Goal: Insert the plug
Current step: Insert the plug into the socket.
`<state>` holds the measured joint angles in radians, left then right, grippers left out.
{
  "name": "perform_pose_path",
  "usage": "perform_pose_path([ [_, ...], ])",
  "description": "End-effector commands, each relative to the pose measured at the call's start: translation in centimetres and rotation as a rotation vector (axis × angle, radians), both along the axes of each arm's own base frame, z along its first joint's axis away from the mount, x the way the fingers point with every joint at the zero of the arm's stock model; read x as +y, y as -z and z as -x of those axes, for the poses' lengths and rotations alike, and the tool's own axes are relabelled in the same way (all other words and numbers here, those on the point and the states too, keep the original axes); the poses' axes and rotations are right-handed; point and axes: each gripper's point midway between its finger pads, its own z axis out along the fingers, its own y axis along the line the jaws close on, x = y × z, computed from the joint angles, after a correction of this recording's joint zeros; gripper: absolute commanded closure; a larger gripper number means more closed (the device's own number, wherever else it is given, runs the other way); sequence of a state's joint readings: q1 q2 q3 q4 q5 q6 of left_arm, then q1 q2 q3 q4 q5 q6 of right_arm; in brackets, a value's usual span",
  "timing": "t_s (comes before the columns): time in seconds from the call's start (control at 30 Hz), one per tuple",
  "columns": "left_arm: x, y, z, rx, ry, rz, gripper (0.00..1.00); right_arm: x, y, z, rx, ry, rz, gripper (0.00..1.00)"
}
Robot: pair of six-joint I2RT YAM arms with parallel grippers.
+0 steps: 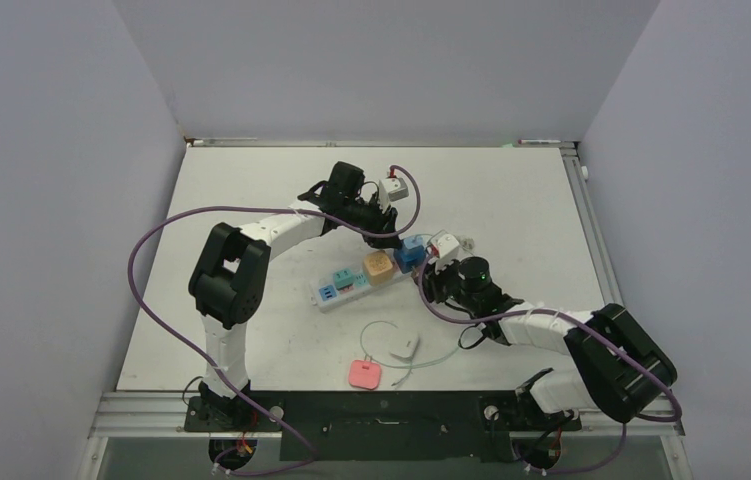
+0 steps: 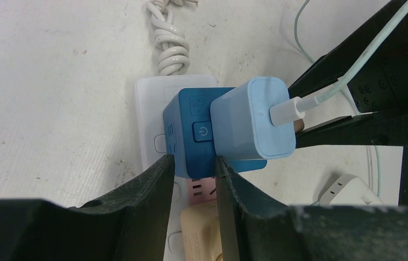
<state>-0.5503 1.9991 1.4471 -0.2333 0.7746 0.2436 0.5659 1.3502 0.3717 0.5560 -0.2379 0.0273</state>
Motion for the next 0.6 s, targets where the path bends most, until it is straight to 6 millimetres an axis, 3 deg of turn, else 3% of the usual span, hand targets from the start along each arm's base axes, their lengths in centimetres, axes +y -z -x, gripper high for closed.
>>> perform_pose_path([
  [0.0,-0.5,3.8,6.0,0.186,0.101,-0.093,0.69,1.6,-6.9,-3.3,-0.229,0.088,-0.095,0.95],
  [0.57,-0.5,4.3,7.1,0.200,0.126,-0.101,0.73,3.3,-8.0,-4.9,-0.157,0.090,-0.174,0.95],
])
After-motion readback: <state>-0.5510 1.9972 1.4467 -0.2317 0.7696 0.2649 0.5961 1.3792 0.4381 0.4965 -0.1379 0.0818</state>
